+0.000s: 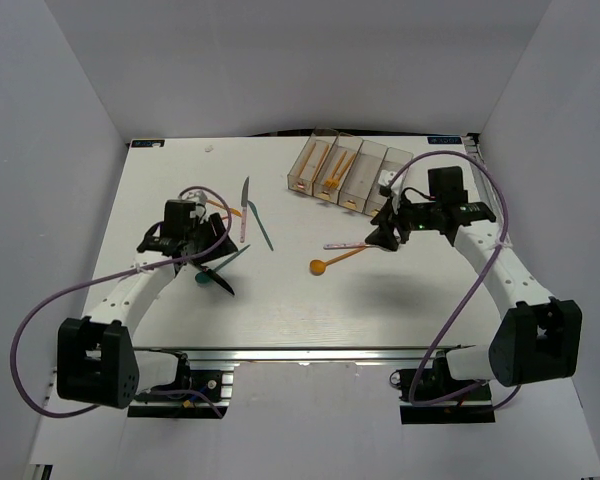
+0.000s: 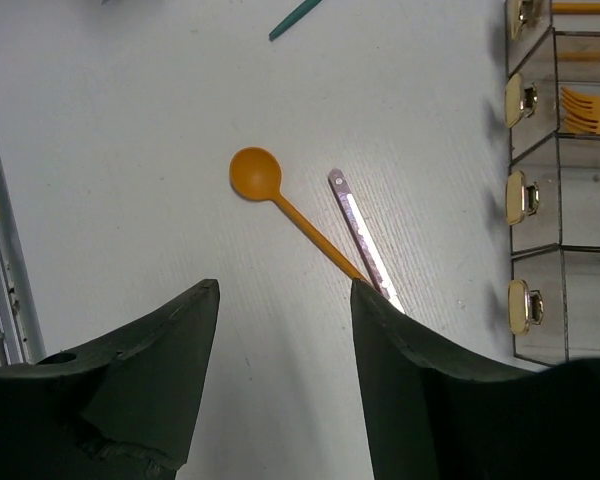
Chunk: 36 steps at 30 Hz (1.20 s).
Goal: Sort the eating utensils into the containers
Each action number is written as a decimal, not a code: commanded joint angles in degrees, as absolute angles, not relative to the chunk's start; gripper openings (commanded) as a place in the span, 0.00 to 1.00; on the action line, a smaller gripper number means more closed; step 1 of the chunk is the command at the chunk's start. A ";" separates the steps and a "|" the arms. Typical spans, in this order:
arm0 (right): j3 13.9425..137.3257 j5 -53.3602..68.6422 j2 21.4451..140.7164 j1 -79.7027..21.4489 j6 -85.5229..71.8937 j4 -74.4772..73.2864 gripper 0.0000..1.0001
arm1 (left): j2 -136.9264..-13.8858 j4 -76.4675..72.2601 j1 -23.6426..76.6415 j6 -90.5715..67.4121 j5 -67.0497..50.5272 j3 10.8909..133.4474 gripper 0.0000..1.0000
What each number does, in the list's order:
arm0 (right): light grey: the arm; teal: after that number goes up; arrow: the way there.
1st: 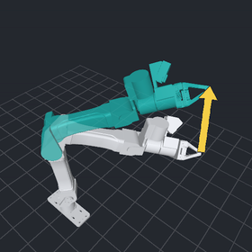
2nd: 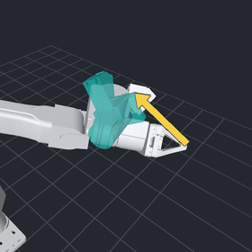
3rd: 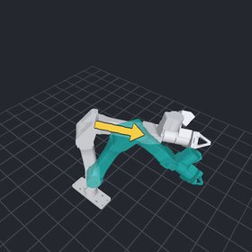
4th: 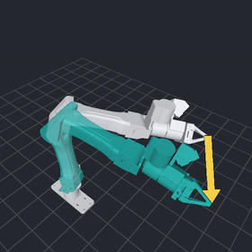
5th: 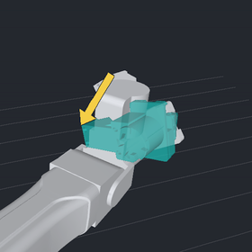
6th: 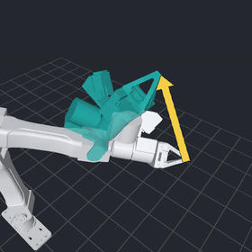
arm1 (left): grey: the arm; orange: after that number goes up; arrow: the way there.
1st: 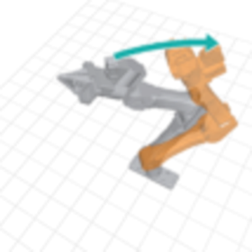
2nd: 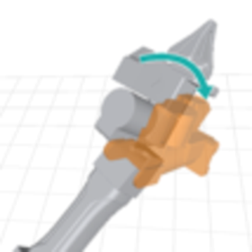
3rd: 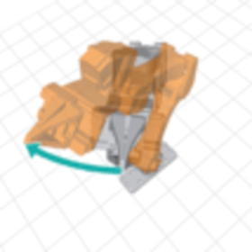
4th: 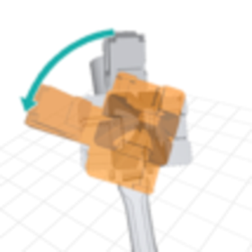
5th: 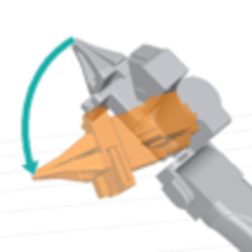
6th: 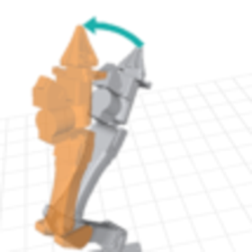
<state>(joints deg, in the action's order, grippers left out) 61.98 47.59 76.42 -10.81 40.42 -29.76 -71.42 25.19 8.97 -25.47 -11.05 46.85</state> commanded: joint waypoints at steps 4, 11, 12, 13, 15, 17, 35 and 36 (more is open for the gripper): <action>62.84 44.64 78.92 -14.06 47.78 -32.68 0.64 | -65.48 25.75 9.05 -29.62 -10.72 42.46 0.66; 63.02 45.62 82.26 -16.78 82.68 -48.32 0.67 | -63.54 27.77 8.97 -31.46 -7.39 43.06 0.67; 63.80 45.18 82.96 -17.57 85.05 -49.30 0.66 | -63.72 28.30 8.96 -32.33 -6.95 43.50 0.67; 64.33 44.48 84.88 -17.93 89.34 -50.26 0.66 | -63.81 29.34 8.88 -32.87 -6.42 43.94 0.67; 66.34 43.77 86.91 -18.98 92.62 -52.28 0.66 | -63.90 30.40 8.70 -34.27 -4.84 45.43 0.67; 67.67 42.90 90.08 -19.77 95.71 -52.73 0.66 | -63.55 31.99 8.61 -34.72 -3.87 46.31 0.68; 77.70 35.69 101.60 -25.22 97.29 -54.13 0.58 | -53.18 37.18 7.30 -36.21 6.23 48.51 0.76; 77.78 35.51 101.17 -25.22 96.51 -54.31 0.58 | -53.00 37.09 7.29 -36.12 6.50 48.60 0.76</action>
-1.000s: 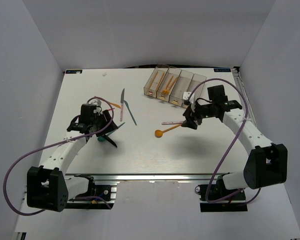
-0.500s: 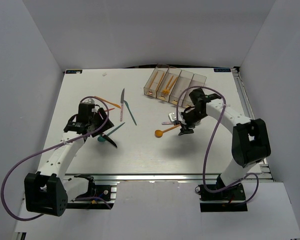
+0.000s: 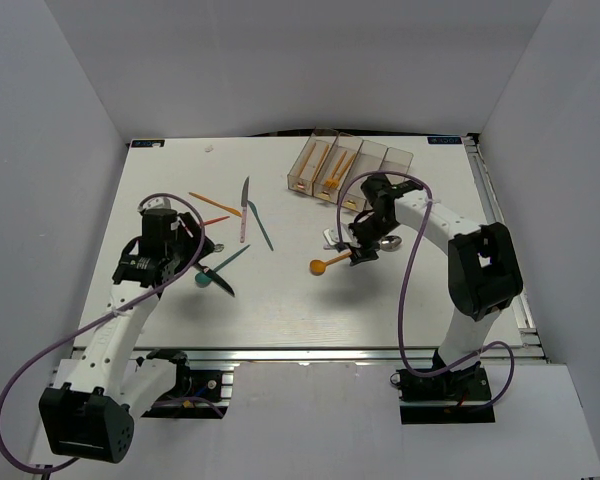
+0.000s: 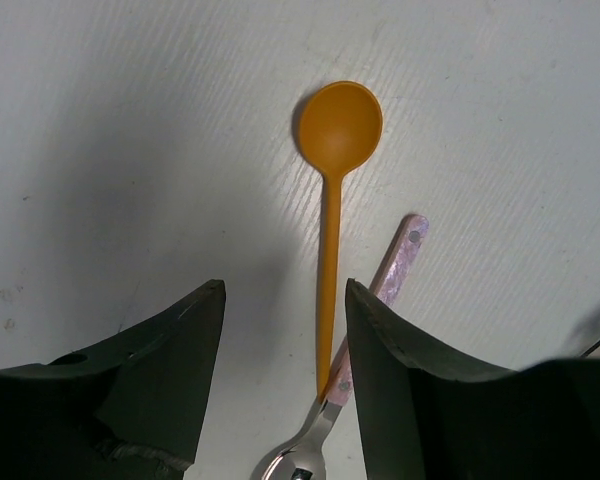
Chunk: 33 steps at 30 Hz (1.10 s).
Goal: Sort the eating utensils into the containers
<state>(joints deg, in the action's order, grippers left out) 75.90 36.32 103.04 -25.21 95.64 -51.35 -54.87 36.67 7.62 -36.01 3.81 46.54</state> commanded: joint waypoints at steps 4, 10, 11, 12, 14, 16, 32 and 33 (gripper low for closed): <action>80.24 36.82 100.99 -25.22 93.00 -55.37 0.58 | -53.96 36.56 7.29 -35.33 6.59 48.87 0.76; 80.77 37.79 100.46 -25.22 89.39 -53.88 0.58 | -56.69 36.12 7.29 -33.75 3.78 50.71 0.76; 80.60 37.79 100.28 -25.22 89.21 -53.70 0.58 | -56.78 36.12 7.21 -33.58 3.08 51.06 0.76; 80.25 37.71 100.28 -25.22 88.95 -53.35 0.58 | -56.86 36.12 7.21 -33.66 2.82 51.24 0.76; 80.07 37.27 100.28 -25.14 89.21 -53.35 0.58 | -56.87 36.21 7.21 -33.57 2.55 51.07 0.76; 79.81 36.65 100.28 -25.22 90.43 -53.61 0.58 | -56.78 36.30 7.21 -33.84 2.55 50.89 0.76; 77.52 32.79 103.53 -25.31 92.20 -47.73 0.59 | -56.87 38.23 6.94 -42.45 0.27 51.33 0.75; 77.78 32.44 104.41 -25.31 92.98 -47.90 0.59 | -55.82 38.49 6.94 -42.63 0.09 51.33 0.75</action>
